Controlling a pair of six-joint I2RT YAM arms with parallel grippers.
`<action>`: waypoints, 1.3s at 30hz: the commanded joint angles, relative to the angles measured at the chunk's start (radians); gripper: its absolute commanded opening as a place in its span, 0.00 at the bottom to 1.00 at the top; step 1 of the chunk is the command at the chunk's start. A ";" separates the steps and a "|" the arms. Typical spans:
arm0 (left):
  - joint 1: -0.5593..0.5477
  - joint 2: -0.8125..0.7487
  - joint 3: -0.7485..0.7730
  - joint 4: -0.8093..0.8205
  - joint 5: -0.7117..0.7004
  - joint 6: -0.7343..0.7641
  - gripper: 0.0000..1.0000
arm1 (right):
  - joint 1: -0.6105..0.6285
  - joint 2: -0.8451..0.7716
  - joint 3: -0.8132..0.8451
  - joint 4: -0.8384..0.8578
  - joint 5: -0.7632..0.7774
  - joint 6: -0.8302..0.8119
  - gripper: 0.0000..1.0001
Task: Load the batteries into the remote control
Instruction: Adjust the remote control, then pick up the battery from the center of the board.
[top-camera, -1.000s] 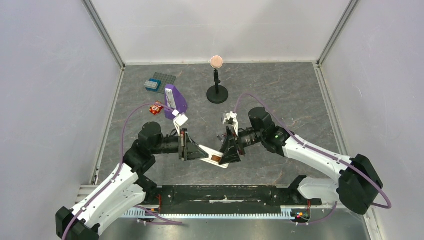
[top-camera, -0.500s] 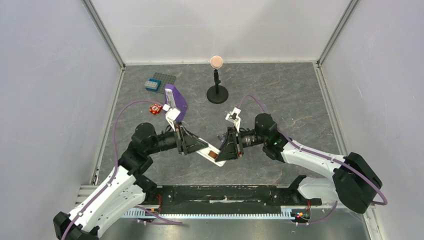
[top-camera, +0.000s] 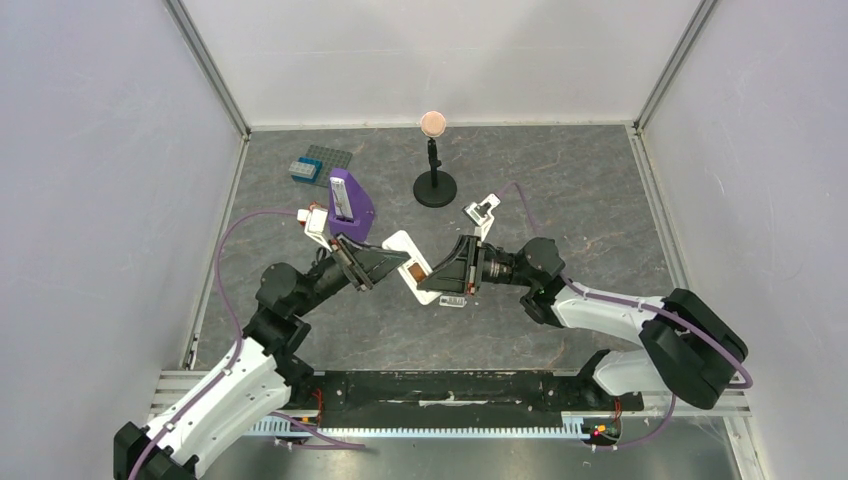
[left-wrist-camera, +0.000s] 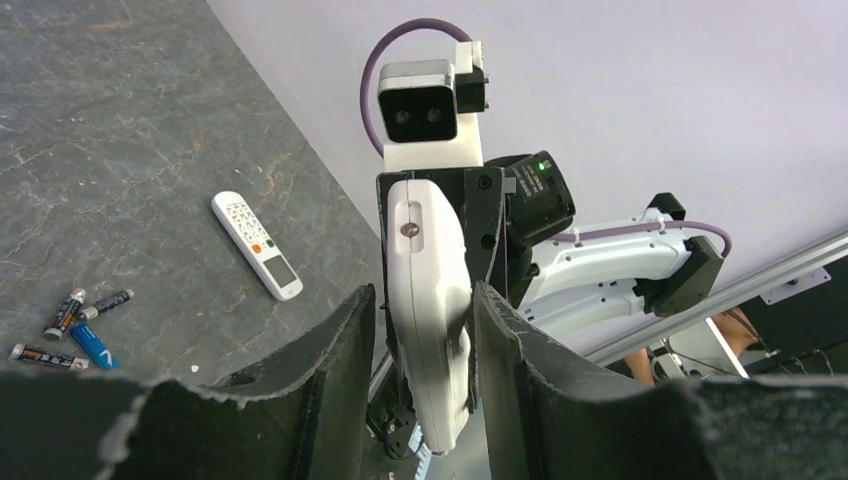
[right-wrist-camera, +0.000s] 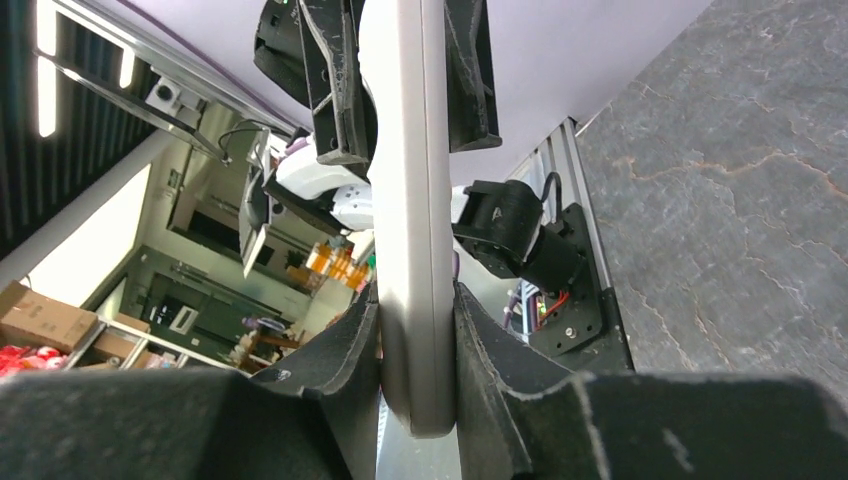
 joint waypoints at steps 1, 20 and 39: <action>0.000 0.017 0.022 0.113 -0.052 -0.029 0.47 | 0.016 0.024 0.000 0.126 0.062 0.069 0.00; -0.001 -0.007 0.089 -0.224 -0.228 0.161 0.02 | 0.030 0.000 0.010 -0.201 0.173 -0.082 0.66; 0.000 -0.157 0.213 -0.803 -0.676 0.383 0.02 | 0.031 0.272 0.495 -1.297 0.949 -0.707 0.34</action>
